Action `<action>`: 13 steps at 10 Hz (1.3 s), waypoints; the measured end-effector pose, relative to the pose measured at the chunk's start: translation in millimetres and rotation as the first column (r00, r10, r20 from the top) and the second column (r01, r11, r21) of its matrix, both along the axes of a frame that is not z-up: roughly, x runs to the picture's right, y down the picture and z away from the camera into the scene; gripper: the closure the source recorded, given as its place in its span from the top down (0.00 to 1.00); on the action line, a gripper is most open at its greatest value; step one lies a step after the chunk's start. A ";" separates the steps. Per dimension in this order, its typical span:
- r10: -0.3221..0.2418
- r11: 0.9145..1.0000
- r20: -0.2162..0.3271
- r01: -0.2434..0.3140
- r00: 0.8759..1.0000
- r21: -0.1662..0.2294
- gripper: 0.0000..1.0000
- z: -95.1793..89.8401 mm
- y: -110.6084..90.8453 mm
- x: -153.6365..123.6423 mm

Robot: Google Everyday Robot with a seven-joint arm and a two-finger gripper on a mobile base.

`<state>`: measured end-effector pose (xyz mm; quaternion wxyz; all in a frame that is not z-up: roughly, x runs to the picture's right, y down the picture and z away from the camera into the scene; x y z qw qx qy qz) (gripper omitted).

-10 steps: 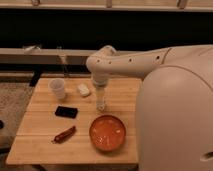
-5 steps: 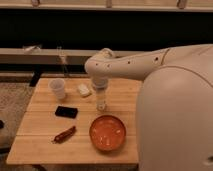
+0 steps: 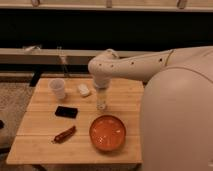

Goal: Knock the bottle over

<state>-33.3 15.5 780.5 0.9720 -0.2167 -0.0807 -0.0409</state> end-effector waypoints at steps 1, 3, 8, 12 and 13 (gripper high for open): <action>0.026 1.000 0.006 -0.026 1.000 0.011 0.70 -0.1 -4.2 0.5; 0.058 0.998 0.010 -0.058 0.998 0.018 0.70 0.8 -9.1 2.5; 0.120 0.992 0.004 -0.120 0.993 -0.026 0.70 19.8 -19.5 9.0; 0.109 0.991 -0.019 -0.110 0.994 -0.080 0.70 36.8 -14.8 14.2; 0.096 0.991 -0.027 -0.098 0.995 -0.089 0.70 38.4 -12.2 14.5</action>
